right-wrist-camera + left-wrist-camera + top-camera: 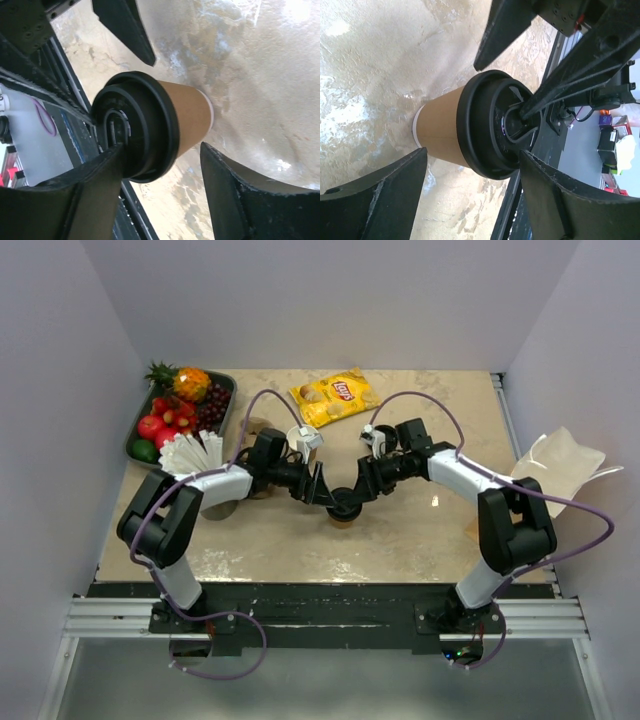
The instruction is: Pack the takeout coffee
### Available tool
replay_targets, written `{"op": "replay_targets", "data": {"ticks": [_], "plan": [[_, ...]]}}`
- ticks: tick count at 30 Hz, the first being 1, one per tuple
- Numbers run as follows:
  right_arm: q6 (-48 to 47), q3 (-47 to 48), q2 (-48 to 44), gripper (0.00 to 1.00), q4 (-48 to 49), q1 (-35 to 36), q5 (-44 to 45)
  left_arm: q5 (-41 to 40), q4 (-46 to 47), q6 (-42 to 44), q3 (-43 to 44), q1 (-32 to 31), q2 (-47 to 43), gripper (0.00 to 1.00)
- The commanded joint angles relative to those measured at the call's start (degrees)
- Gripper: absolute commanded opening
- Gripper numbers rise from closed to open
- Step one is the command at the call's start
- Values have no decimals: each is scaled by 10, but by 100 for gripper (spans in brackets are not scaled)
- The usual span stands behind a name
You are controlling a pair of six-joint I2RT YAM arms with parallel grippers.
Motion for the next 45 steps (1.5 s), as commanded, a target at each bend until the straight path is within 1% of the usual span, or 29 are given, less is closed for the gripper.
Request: {"op": "replay_targets", "data": {"ticks": [1,5,7,10,13,18,19,21,23,26,30,34,37,45], "plan": [[-19,30,21,66,-14,-21,-25,-3,-24,35,26,-2,-26,79],[55,32,53,66,31,-58,-90,2,-25,30,36,4,-17,79],[60,36,66,66,41,-71,-109,11,-28,35,46,5,-11,79],[52,49,80,66,34,-73,-163,35,-37,40,54,6,-2,77],[49,55,90,66,32,-73,-210,39,-33,33,55,6,9,76],[20,64,85,67,0,-73,-230,34,-19,20,55,6,23,74],[2,65,83,67,-7,-72,-236,33,-22,21,56,6,25,73],[-12,66,79,67,-21,-73,-233,32,-28,28,56,6,26,73],[-6,59,75,65,-13,-73,-211,33,-29,29,55,7,26,73],[13,50,85,59,4,-72,-168,40,-22,27,51,9,26,73],[13,51,108,53,10,-73,-145,48,-18,27,46,11,24,73],[10,70,123,52,-2,-72,-151,41,-19,28,41,12,25,73],[-12,81,131,52,-27,-71,-149,38,-11,25,36,11,27,73],[-44,80,131,51,-61,-63,-134,36,-15,35,34,12,31,73]]}}
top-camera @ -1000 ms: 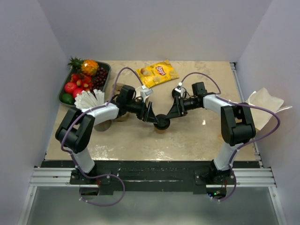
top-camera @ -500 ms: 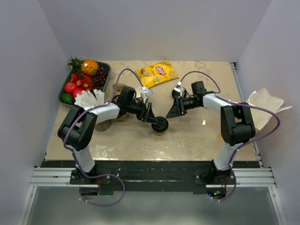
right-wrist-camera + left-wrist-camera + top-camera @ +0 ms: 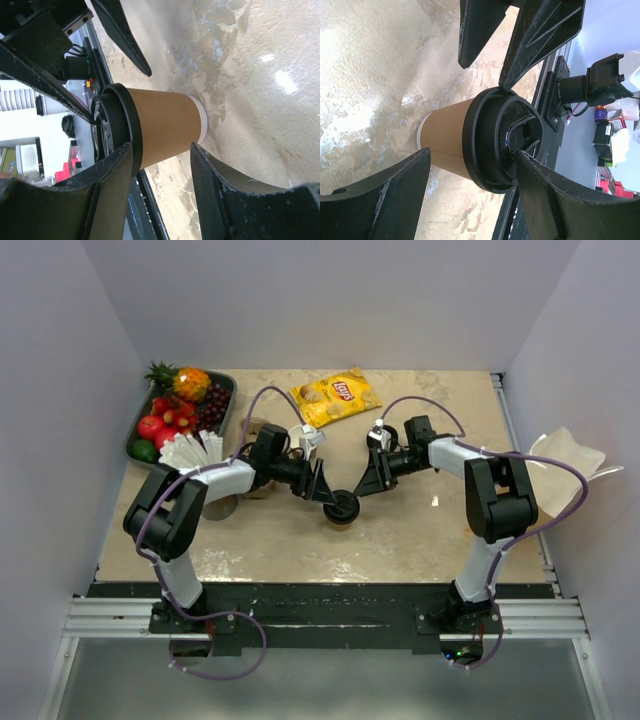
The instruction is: Pack the takeout coffee
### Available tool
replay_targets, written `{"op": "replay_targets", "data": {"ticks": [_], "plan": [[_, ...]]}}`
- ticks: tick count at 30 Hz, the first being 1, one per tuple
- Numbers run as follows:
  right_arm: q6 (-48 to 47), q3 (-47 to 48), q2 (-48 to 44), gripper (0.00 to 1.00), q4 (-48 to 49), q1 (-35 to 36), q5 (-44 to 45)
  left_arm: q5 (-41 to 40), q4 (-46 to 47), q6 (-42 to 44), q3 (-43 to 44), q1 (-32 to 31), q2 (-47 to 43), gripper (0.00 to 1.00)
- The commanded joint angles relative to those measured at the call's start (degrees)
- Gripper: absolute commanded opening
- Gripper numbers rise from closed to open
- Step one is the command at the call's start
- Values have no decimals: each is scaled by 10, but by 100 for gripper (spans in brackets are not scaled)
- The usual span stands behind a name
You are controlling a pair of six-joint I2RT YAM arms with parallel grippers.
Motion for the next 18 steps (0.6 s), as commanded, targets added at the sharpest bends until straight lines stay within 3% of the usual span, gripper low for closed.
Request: {"op": "replay_targets", "data": {"ticks": [1,4,10,18], "plan": [[-37,16,-5,51,-31,9,18,13,21,15,-2,3,2,73],[-44,21,-10,51,-38,16,27,43,17,28,1,8,-18,76],[-58,22,-18,51,-48,24,38,62,-76,112,-20,11,-68,80],[-60,14,-24,51,-41,34,53,20,-77,120,-28,9,-32,86]]}}
